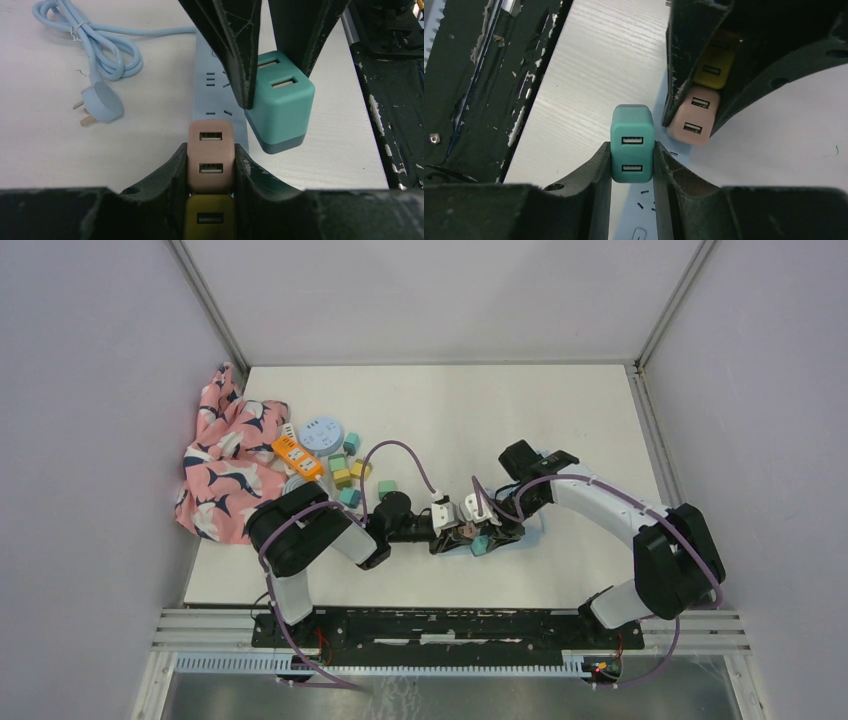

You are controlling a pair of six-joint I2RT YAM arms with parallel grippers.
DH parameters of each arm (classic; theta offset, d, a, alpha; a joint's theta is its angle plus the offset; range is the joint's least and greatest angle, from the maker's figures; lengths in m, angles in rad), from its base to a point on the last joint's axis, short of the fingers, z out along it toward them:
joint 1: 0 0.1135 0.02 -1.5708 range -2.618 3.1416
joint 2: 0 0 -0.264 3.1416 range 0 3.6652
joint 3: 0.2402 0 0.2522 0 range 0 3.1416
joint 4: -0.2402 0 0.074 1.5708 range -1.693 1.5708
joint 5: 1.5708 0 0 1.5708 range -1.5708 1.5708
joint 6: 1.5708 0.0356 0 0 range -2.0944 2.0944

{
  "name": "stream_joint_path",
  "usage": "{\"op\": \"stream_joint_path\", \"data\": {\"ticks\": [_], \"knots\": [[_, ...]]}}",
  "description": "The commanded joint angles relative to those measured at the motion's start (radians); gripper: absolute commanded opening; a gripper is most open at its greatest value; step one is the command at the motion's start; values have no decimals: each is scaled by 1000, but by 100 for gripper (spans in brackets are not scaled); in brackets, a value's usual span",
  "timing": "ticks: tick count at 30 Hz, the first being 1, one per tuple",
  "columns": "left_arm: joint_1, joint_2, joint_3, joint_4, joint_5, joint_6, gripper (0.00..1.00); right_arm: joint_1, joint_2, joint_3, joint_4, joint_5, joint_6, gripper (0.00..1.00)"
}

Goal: Pull the plug off the socket
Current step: Remove the plug from the socket.

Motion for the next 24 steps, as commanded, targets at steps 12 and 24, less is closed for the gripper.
{"op": "stream_joint_path", "data": {"ticks": [12, 24], "knots": [[12, 13, -3, -12, -14, 6, 3, -34, -20, 44, 239, 202, 326, 0], [11, 11, -7, -8, -13, 7, 3, -100, -18, 180, 57, 76, 330, 0]]}}
